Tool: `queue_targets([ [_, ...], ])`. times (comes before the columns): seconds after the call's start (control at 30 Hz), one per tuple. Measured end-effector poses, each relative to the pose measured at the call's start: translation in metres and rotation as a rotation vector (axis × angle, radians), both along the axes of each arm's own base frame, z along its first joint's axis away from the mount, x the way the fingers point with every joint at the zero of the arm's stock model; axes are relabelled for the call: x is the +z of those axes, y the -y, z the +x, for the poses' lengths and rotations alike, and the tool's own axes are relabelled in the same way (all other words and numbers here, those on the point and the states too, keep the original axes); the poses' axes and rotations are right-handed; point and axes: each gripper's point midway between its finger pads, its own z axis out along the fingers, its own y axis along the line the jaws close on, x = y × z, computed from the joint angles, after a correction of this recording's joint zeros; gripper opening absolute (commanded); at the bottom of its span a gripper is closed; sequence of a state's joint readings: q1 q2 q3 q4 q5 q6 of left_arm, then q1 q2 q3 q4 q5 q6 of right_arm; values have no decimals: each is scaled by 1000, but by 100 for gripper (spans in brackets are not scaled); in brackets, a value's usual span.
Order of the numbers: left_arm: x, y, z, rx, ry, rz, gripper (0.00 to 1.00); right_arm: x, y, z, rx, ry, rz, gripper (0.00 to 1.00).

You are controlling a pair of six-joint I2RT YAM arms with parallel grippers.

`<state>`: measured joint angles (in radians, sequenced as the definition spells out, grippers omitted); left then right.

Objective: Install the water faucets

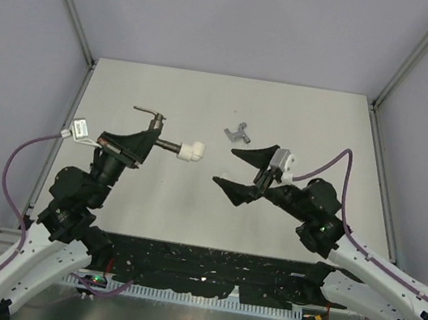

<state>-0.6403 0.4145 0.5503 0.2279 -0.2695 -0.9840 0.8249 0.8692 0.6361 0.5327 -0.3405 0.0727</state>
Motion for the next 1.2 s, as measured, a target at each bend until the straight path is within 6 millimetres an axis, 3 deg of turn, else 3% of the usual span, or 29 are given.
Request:
queue_targets([
  [0.13,-16,9,8,-17,-112,63,0,-2,-7,-18,-12,203,-101,91],
  [0.3,-33,16,9,-47,-188,82,0,2,-16,-29,-39,400,-208,92],
  [0.5,-35,23,8,-88,-221,78,0,14,-36,-32,-88,588,-299,91],
  [0.67,-33,29,4,-125,-230,53,0,-8,-55,-27,-134,691,-427,88],
  [0.83,-32,31,2,-148,-234,40,0,-29,-65,-13,-189,754,-535,76],
  [1.03,-30,37,-2,-186,-236,29,0,-24,-66,0,-276,782,-535,47],
  [1.13,-25,38,-2,-193,-211,29,0,-24,-68,1,-281,766,-520,5],
  [1.2,-20,39,-2,-197,-165,35,0,-23,-67,3,-269,717,-483,5],
])
